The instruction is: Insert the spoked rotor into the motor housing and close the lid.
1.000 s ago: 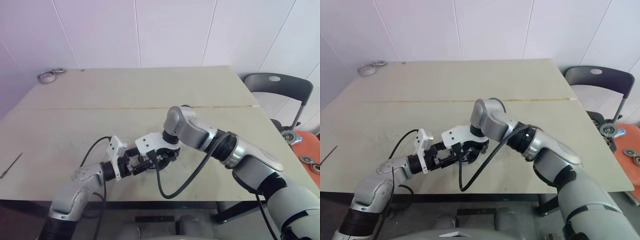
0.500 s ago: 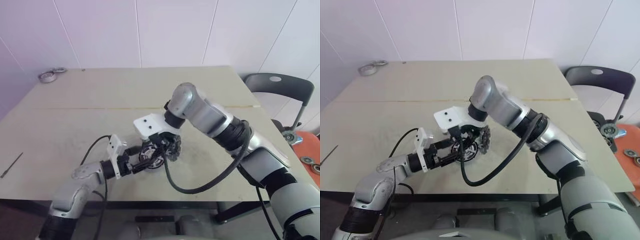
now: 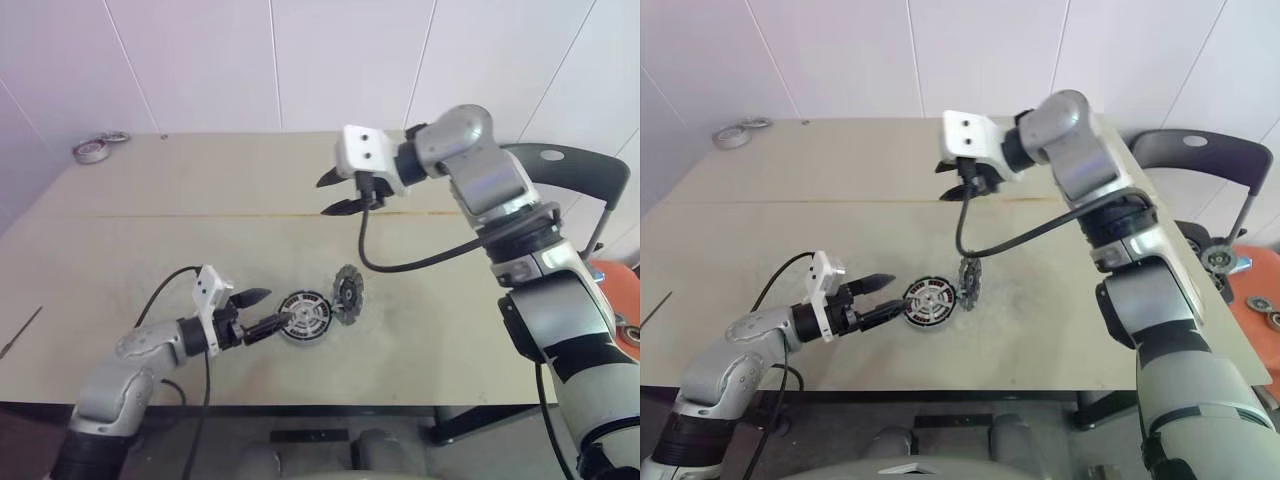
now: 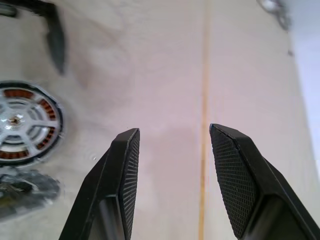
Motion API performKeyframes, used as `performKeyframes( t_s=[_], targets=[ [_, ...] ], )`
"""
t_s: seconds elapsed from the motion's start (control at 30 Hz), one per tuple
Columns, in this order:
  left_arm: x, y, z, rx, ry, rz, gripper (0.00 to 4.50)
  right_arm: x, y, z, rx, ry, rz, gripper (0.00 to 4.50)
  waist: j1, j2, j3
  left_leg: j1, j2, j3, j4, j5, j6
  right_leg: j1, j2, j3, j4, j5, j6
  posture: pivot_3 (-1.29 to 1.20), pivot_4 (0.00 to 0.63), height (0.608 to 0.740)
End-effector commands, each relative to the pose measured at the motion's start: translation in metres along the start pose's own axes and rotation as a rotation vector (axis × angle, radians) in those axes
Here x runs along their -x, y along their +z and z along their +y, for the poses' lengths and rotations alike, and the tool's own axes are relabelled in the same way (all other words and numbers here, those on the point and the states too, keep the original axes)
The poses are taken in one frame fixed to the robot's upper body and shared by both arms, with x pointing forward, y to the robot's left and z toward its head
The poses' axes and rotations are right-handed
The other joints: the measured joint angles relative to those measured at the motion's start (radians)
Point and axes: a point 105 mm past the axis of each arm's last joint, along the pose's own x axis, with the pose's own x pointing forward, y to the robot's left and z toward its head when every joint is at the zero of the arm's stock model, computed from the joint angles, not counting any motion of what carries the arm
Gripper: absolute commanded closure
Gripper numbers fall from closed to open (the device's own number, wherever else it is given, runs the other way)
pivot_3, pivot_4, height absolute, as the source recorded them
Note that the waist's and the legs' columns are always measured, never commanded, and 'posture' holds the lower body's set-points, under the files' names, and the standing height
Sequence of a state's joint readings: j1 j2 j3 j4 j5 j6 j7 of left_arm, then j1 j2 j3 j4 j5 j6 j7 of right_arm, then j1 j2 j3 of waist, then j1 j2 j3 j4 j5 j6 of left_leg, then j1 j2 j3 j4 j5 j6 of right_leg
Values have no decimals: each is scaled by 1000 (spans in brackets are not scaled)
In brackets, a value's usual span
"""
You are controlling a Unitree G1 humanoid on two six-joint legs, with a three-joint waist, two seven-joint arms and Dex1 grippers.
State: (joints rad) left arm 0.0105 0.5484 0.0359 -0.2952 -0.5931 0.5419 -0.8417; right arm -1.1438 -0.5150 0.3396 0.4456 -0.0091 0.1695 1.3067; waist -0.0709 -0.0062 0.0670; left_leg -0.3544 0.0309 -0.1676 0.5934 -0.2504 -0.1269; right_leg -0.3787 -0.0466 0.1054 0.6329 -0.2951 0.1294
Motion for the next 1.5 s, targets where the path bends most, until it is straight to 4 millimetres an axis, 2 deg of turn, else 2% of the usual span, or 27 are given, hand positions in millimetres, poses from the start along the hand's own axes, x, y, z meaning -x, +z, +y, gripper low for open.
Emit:
performKeyframes(
  t_s=[0.03,0.13,0.23,0.4,0.53,0.63,0.7,0.8,0.93,1.0,1.1,1.3,1.5],
  targets=[
    [9,15,-13,-58,-52,-13,431,24,-19,0,-78,-105,-72,2176,2,0,0,-1,0,0,0,0,0,-1,0,0,0,0,0,0,0,740],
    [20,19,-27,-81,-116,28,431,42,-38,12,-155,-204,-143,2176,2,1,1,-2,0,0,0,0,0,-1,0,-1,0,0,0,0,0,740],
    [35,23,-36,-97,-159,86,431,53,-44,27,-275,-204,-184,2176,-2,4,3,-2,0,1,1,0,0,-1,-1,0,0,0,-1,0,0,740],
    [61,23,-50,-112,-228,196,431,58,-47,52,-516,-197,-255,2176,-1,4,3,0,1,2,1,0,0,-1,0,1,1,-2,-3,0,0,740],
    [69,32,-41,-138,-186,203,431,53,-59,72,-749,-221,-308,2176,6,3,3,-1,0,2,3,0,0,0,0,1,0,-3,-3,0,0,740],
    [72,44,-34,-168,-149,184,431,51,-64,82,-840,-240,-322,2763,6,3,3,-1,0,2,4,0,0,0,0,1,0,-4,-1,0,0,740],
    [76,50,-33,-200,-132,187,431,54,-66,86,-891,-234,-341,3455,1,4,3,-2,0,3,4,0,0,0,0,1,0,-3,-2,0,0,740],
    [85,61,-33,-221,-96,177,431,59,-80,104,-952,-182,-299,4489,1,3,3,-2,0,3,2,0,0,-1,0,2,0,-3,-2,0,0,740],
    [88,54,-37,-188,-93,198,431,60,-114,128,-1035,-142,-155,4489,1,3,3,-2,0,4,2,-1,2,-1,0,2,-2,-3,-3,0,0,740],
    [87,52,-38,-182,-92,196,431,59,-120,135,-1062,-104,-138,4489,1,3,3,-2,0,4,2,-1,2,-1,0,2,-2,-3,-3,0,0,740],
    [82,51,-38,-170,-90,183,431,56,-107,145,-1060,12,-163,4489,1,3,4,-2,0,4,3,-1,2,0,0,2,-2,-4,-1,0,0,740],
    [72,47,-39,-148,-100,155,431,49,-84,137,-1023,79,-210,4489,2,3,3,-1,0,5,4,-1,2,0,0,2,-2,-4,0,0,0,740],
    [66,47,-39,-140,-105,138,431,43,-81,133,-1005,85,-202,4489,3,1,3,-2,0,5,4,-1,2,1,0,2,-2,-2,-3,0,0,740]
  ],
)
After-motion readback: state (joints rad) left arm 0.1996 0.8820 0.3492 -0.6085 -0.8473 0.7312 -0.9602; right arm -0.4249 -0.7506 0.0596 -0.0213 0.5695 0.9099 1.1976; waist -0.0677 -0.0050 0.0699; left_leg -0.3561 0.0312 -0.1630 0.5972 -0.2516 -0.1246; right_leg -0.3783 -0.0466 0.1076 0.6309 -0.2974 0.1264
